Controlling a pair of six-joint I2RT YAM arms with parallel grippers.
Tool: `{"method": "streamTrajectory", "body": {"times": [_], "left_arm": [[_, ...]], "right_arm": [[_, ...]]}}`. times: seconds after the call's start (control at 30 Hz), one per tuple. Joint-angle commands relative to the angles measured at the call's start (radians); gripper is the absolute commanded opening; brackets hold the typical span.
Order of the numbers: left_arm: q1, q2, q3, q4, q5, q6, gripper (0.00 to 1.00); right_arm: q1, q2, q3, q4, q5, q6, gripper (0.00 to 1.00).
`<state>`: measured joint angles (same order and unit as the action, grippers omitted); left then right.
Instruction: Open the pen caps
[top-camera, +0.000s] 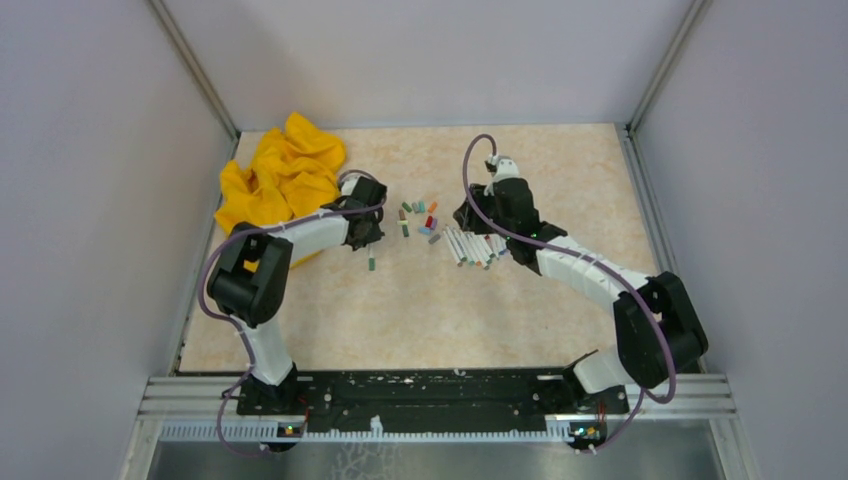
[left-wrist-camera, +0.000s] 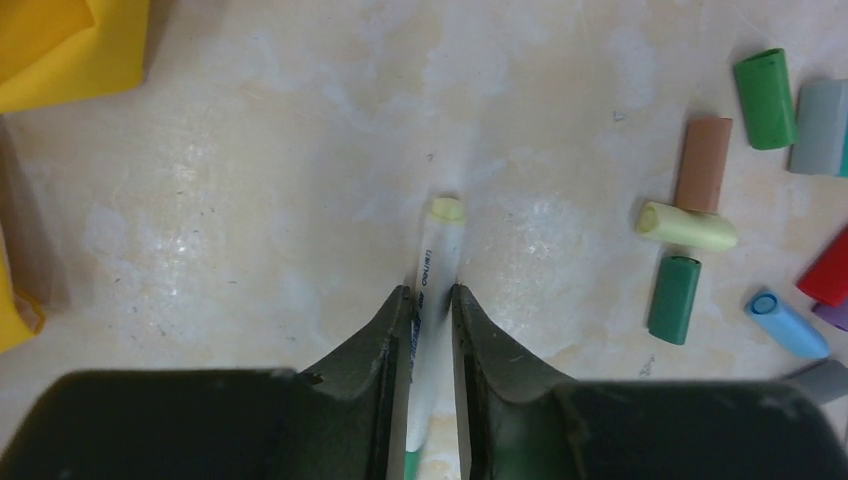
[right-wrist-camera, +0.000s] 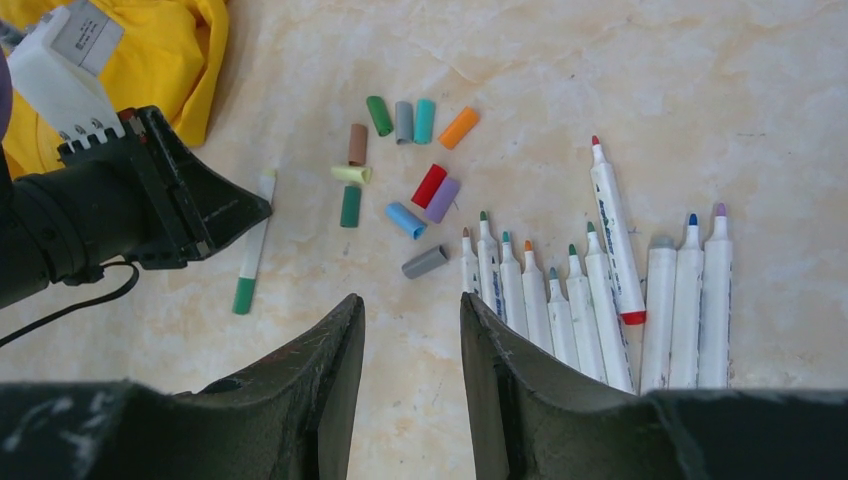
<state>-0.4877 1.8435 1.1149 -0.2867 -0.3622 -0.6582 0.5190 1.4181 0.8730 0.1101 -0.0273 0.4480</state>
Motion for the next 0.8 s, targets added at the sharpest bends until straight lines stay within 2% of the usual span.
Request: {"method": "streamTrajectory", "body": {"times": [0.0,0.2,0.4,0.6,0.77], "left_arm": [[-0.008,0.105,-0.045,-0.101,0.178,-0.024,0.22],[-0.009,0.117,-0.052,-0.098,0.199,-0.014,0.0],[-0.009,0.051,-0.096,-0.042,0.202,-0.048,0.0],[-0.008,-0.173,-0.231,0.204,0.254,-0.113,0.0],[-0.009,-0.293,-0.268,0.353,0.331,-0.168,0.0]], "right_arm": [[0.0,-0.053,-0.014,0.04,0.007,0.007,0.4],[-0.006,-0.071,-0.035,0.043,0.011,0.011,0.4],[-0.005,-0.072,-0.039,0.036,-0.018,0.003,0.4],[-0.005,-0.106,-0.083,0.089,-0.12,-0.008,0.4],[-0.005,-0.122,-0.167,0.224,-0.272,0.006,0.46]]}}
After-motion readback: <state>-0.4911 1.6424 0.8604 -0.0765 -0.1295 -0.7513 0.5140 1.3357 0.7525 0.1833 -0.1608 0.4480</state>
